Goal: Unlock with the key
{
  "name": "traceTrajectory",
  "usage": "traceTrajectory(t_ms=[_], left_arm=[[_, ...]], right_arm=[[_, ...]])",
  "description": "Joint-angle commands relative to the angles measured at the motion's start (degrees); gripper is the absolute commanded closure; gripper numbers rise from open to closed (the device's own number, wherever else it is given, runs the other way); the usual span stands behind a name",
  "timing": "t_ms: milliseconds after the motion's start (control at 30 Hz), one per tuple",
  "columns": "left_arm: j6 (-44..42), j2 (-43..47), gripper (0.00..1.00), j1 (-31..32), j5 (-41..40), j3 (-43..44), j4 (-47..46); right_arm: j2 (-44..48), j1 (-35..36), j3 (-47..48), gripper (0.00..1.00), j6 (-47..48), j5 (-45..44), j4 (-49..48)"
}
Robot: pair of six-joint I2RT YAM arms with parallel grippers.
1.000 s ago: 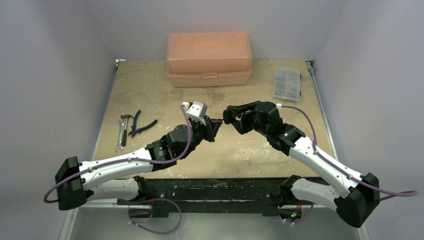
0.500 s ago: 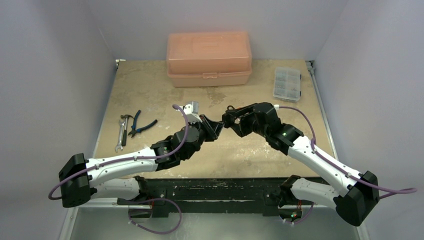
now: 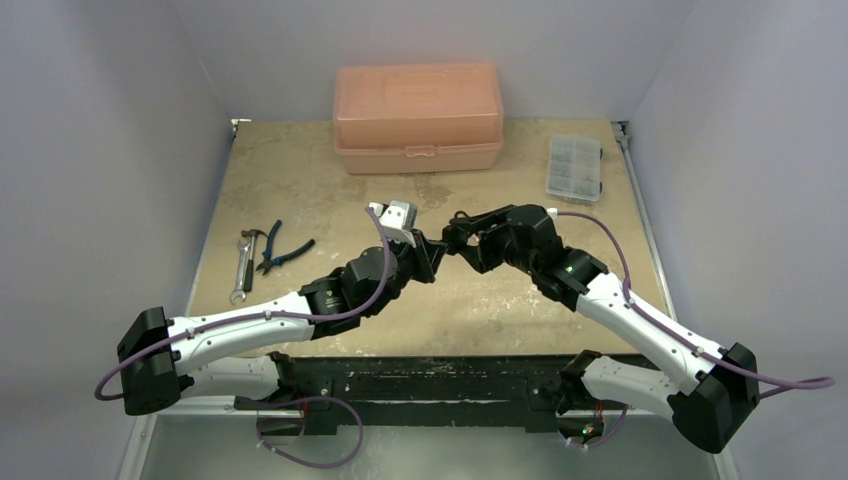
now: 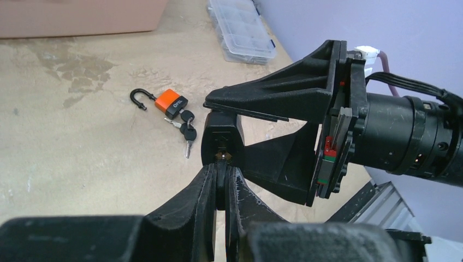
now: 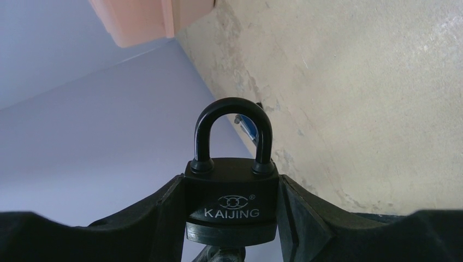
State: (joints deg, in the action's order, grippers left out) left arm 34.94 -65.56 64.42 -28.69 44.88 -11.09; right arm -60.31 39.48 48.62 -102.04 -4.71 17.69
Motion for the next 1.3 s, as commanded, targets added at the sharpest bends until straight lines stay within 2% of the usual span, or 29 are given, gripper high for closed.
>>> traceTrajectory(t_ms=[0, 100, 300, 500, 600, 800, 900, 1033, 1267], left_arm=[[-5.0, 0.7, 1.0, 0.2, 3.2, 1.0, 0.0], [-1.4, 0.7, 1.0, 0.2, 1.1, 0.5, 0.6], [13.4, 0.8, 1.0, 0.2, -6.2, -1.0, 4.0], [19.6, 0.9, 1.0, 0.2, -11.6, -1.3, 7.5], [13.9, 0.4, 1.0, 0.2, -9.8, -2.0, 1.9], [-9.8, -3.4, 1.0, 0.2, 1.8, -2.5, -11.5], [-15.2, -4.5, 1.0, 0.2, 3.2, -3.5, -15.5], [-16.9, -5.5, 1.0, 0.2, 3.7, -2.7, -15.6], [-10.3, -4.5, 1.0, 0.2, 0.3, -2.8, -12.6]], right_arm=[[2.7, 0.5, 4.3, 1.0, -1.0, 1.6, -7.4], [2.8, 0.5, 4.4, 1.0, -0.8, 1.5, -7.3], [3.0, 0.5, 4.3, 1.0, -0.5, 1.3, -6.8], [3.1, 0.5, 5.3, 1.0, 0.0, 1.0, -4.1], [3.0, 0.5, 5.7, 1.0, 1.4, 0.7, -4.4], [1.3, 0.5, 9.1, 1.0, 3.4, 3.2, -1.4], [1.1, 0.5, 9.7, 1.0, 3.8, 4.5, -2.4], [0.1, 0.5, 11.1, 1.0, 4.8, 4.6, -1.3], [-0.2, 0.5, 9.9, 1.0, 5.0, 4.1, -2.0]])
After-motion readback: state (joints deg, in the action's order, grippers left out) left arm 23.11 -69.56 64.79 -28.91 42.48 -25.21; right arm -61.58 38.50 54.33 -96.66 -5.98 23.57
